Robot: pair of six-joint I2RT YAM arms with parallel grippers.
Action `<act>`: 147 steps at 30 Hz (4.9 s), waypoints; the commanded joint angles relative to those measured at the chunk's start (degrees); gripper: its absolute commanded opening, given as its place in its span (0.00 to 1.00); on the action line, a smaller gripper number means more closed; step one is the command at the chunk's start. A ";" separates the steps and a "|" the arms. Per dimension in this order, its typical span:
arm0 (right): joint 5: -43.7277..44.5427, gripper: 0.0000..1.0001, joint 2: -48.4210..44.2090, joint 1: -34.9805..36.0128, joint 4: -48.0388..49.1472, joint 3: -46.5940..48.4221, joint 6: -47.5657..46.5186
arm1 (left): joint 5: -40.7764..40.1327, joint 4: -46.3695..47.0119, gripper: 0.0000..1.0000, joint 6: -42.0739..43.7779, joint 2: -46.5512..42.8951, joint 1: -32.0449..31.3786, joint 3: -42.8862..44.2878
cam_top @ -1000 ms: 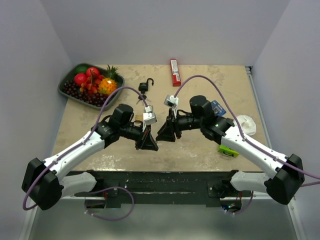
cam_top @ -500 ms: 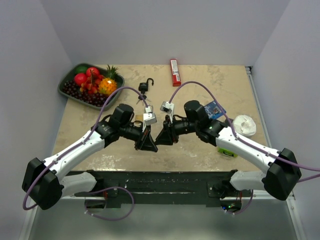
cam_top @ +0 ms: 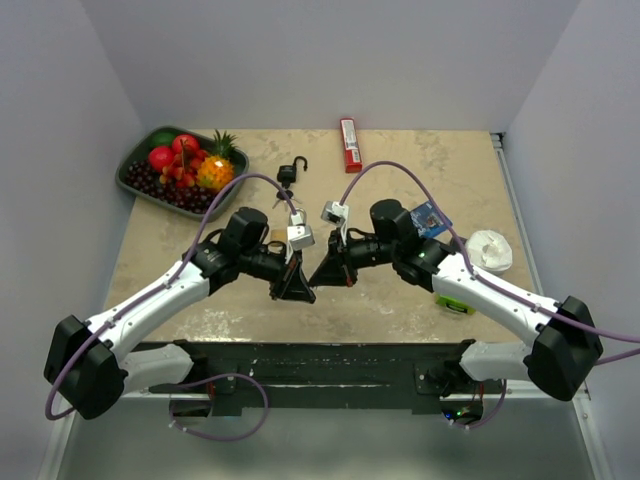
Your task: Unlock with the key
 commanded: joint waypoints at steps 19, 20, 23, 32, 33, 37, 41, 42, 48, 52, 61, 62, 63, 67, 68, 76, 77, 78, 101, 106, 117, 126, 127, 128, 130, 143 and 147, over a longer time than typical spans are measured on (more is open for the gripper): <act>11.56 0.00 -3.96 -5.97 23.88 -9.28 19.65 | -11.63 32.10 0.82 -18.57 -16.32 5.20 -12.79; 11.83 0.00 -4.74 -5.89 25.83 -9.99 20.62 | -12.42 35.35 0.82 -20.96 -17.21 5.12 -14.12; 13.15 0.00 -5.98 -6.06 32.52 -12.01 23.61 | -15.93 47.66 0.82 -29.49 -19.15 5.20 -19.04; 11.22 0.00 -6.86 -5.98 43.86 -13.51 27.92 | -20.08 67.79 0.71 -42.77 -16.87 5.12 -24.24; 10.78 0.00 -6.86 -5.98 44.65 -13.69 28.19 | -19.55 69.03 0.66 -43.74 -16.43 5.20 -24.50; 10.16 0.00 -7.38 -5.89 45.98 -14.04 28.45 | -18.49 72.03 0.48 -44.80 -14.49 5.12 -24.59; 10.25 0.00 -8.00 -5.98 45.98 -14.48 28.28 | -17.97 73.95 0.32 -45.86 -13.61 5.11 -24.85; 10.25 0.00 -8.09 -5.89 46.07 -14.65 28.37 | -17.87 74.22 0.31 -46.38 -13.35 5.12 -24.94; 10.07 0.00 -9.32 -5.89 45.28 -14.92 27.76 | -18.40 74.75 0.27 -47.61 -12.82 5.03 -25.12; 9.90 0.00 -9.58 -5.89 44.22 -14.74 27.05 | -17.87 77.82 0.27 -49.37 -11.68 5.03 -25.55; 10.16 0.00 -10.46 -5.89 44.05 -15.36 26.96 | -17.44 80.64 0.25 -50.34 -9.75 4.33 -25.29; 10.25 0.00 -10.46 -5.97 43.87 -15.36 26.87 | -17.17 80.56 0.25 -50.43 -9.31 4.32 -25.12; 10.25 0.00 -10.46 -5.98 43.87 -15.36 26.87 | -17.00 80.55 0.24 -50.43 -9.13 4.24 -25.12; 10.42 0.00 -10.29 -5.89 43.87 -15.44 26.87 | -16.03 81.78 0.21 -50.78 -8.34 3.80 -24.86; 10.60 0.00 -10.46 -5.97 43.87 -15.44 26.87 | -15.85 81.78 0.21 -50.69 -8.08 3.62 -24.77; 10.60 0.00 -10.20 -5.97 43.61 -15.36 26.79 | -15.76 82.57 0.06 -50.69 -7.46 3.27 -24.76; 10.69 0.00 -10.20 -5.98 43.61 -15.36 26.78 | -15.85 82.75 0.02 -50.69 -7.37 3.18 -24.85; 10.60 0.00 -10.20 -5.98 43.43 -15.44 26.78 | -15.94 83.01 0.00 -50.69 -7.37 3.27 -24.77; 1.02 0.60 -11.00 -4.84 7.41 -3.94 4.03 | -1.18 37.14 0.00 -23.98 -9.83 3.36 -12.72; 3.13 0.54 -9.76 -2.20 3.88 -2.88 1.12 | 0.14 35.47 0.00 -22.48 -10.10 3.36 -12.11; 2.87 0.43 -8.79 -1.93 4.58 -2.88 1.12 | 1.11 33.44 0.00 -21.07 -10.54 3.36 -10.88; 1.81 0.30 -7.56 -1.67 5.99 -2.79 1.38 | 1.90 33.44 0.00 -21.16 -10.36 3.44 -10.79; 1.64 0.27 -7.48 -1.76 6.08 -2.70 1.38 | 1.99 33.44 0.00 -21.16 -10.36 3.36 -10.79; 1.55 0.24 -7.39 -1.67 6.08 -2.70 1.38 | 1.99 33.44 0.00 -21.07 -10.36 3.44 -10.79; 1.29 0.16 -7.21 -1.76 5.99 -2.61 1.21 | 1.99 33.44 0.00 -20.99 -10.36 3.36 -10.62; 3.30 0.00 -7.38 -1.14 4.50 -2.44 -0.46 | -2.14 31.69 0.00 -22.39 -9.57 3.45 -10.17; 5.15 0.00 -8.00 -0.53 3.88 -2.00 -1.16 | -3.19 31.51 0.00 -23.35 -9.04 3.44 -10.09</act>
